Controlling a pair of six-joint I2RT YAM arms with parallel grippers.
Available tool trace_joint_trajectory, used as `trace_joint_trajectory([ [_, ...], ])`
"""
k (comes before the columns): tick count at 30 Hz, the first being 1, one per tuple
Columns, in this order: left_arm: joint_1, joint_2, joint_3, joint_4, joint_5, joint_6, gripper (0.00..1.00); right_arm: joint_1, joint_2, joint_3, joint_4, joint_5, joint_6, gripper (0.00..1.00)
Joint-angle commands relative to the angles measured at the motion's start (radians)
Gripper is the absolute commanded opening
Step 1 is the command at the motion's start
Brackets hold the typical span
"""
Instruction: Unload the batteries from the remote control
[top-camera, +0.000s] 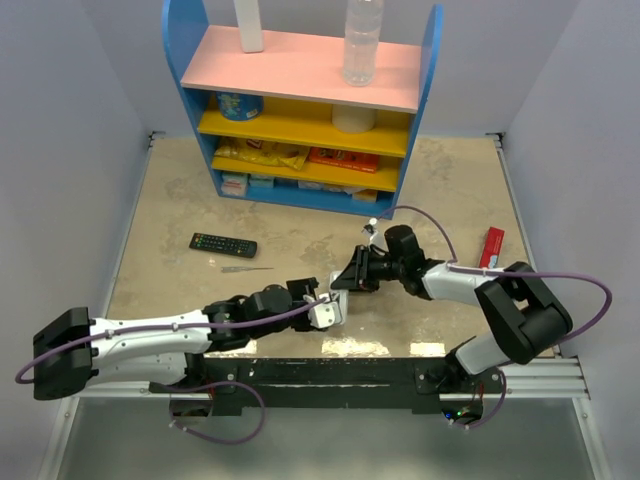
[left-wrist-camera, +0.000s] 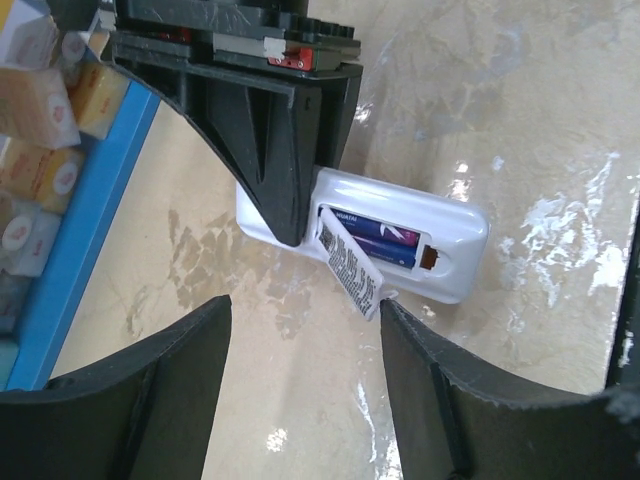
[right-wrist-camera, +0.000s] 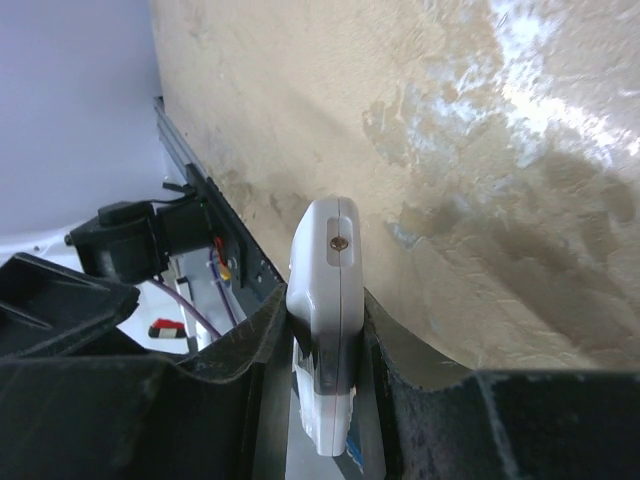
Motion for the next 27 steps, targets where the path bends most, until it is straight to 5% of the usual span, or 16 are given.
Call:
trace_joint_trajectory([
  [1,0.014,0.035,-0.007,0.05,-0.08,0.005,0.65,-0.011,0.022,0.094,-0.078,0.054,-0.028,0.0],
  [14,0.016,0.011,-0.014,0.068,-0.141,-0.068,0.68,-0.018,0.12,0.199,-0.176,0.302,-0.12,0.01],
  [20,0.016,-0.04,-0.01,0.12,-0.351,-0.142,0.77,-0.018,0.105,0.176,-0.23,0.284,-0.228,0.11],
  [23,0.048,-0.058,0.018,0.119,-0.524,-0.275,0.92,-0.018,0.086,0.145,-0.227,0.276,-0.25,0.19],
  [27,0.237,-0.026,0.183,-0.155,-0.543,-0.534,0.92,-0.017,0.074,0.124,-0.23,0.272,-0.264,0.29],
])
